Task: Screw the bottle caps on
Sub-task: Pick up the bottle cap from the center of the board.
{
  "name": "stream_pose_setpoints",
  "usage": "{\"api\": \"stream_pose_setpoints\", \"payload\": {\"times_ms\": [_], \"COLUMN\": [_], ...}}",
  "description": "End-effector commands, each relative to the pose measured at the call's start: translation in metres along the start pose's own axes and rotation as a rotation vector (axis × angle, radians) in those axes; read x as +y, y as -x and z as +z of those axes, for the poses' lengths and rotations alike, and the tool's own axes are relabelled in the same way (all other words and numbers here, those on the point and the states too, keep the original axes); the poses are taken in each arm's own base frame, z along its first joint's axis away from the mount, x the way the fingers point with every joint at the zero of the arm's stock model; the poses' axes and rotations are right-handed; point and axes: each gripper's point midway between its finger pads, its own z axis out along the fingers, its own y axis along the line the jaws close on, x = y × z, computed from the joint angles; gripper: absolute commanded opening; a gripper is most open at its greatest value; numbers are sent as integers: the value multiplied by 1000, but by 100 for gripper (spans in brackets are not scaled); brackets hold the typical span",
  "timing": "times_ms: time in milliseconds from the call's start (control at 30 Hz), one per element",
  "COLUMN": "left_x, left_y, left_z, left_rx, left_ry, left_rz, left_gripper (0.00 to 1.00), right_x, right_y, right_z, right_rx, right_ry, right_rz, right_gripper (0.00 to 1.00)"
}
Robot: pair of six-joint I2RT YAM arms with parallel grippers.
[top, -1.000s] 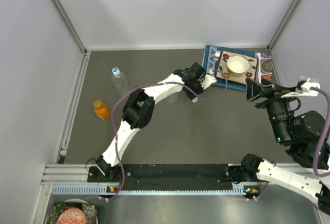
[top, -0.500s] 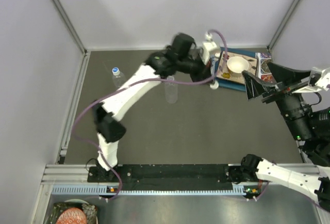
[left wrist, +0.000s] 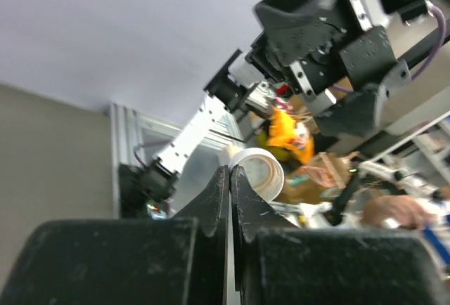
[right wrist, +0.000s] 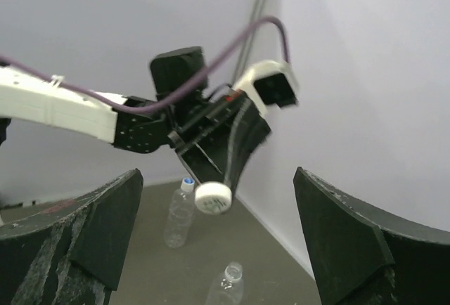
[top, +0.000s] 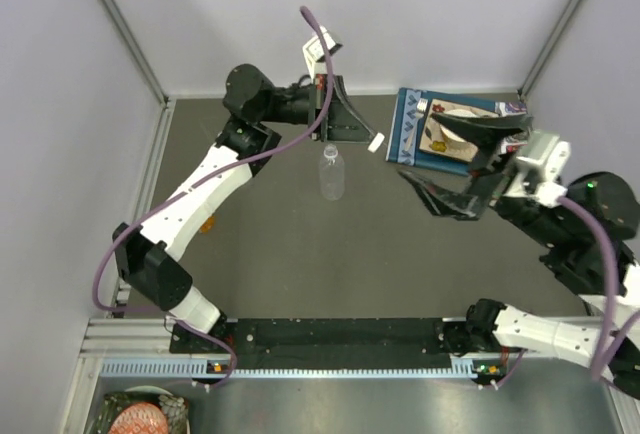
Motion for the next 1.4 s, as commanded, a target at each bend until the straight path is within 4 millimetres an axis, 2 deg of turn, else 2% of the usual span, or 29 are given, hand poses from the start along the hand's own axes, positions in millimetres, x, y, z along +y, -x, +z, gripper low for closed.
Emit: {"api": "stream_pose_setpoints", "payload": {"times_ms": [0, 267, 433, 600, 933, 1133, 1367], "left_x": [-34, -59, -65, -63, -63, -59, -57], "left_y": [-8, -6, -5, -6, -2, 0, -1], "left_z": [-6, -10, -11, -11, -11, -10, -11], "left_rx": [28, -3, -17, -23, -42, -52, -57], "left_ry": [-80, -124, -141, -137, -141, -139, -135], "left_rz": [-55, -63, -60, -72, -80, -95, -100], "left_gripper": [0, 0, 0, 0, 0, 0, 0], "right_x": [28, 35, 25, 25, 36, 44, 41], "right_y": [-5, -24, -20, -13, -38, -42, -38], "right_z": [28, 44, 47, 48, 60, 66, 68], "right_rx": [-57, -24, -59, -97, -41, -32, -60], "right_ry": [154, 154, 88, 84, 112, 133, 105], "right_rz": [-79, -148, -164, -163, -204, -196, -184], "right_gripper": [89, 83, 78, 71, 66, 62, 53]}}
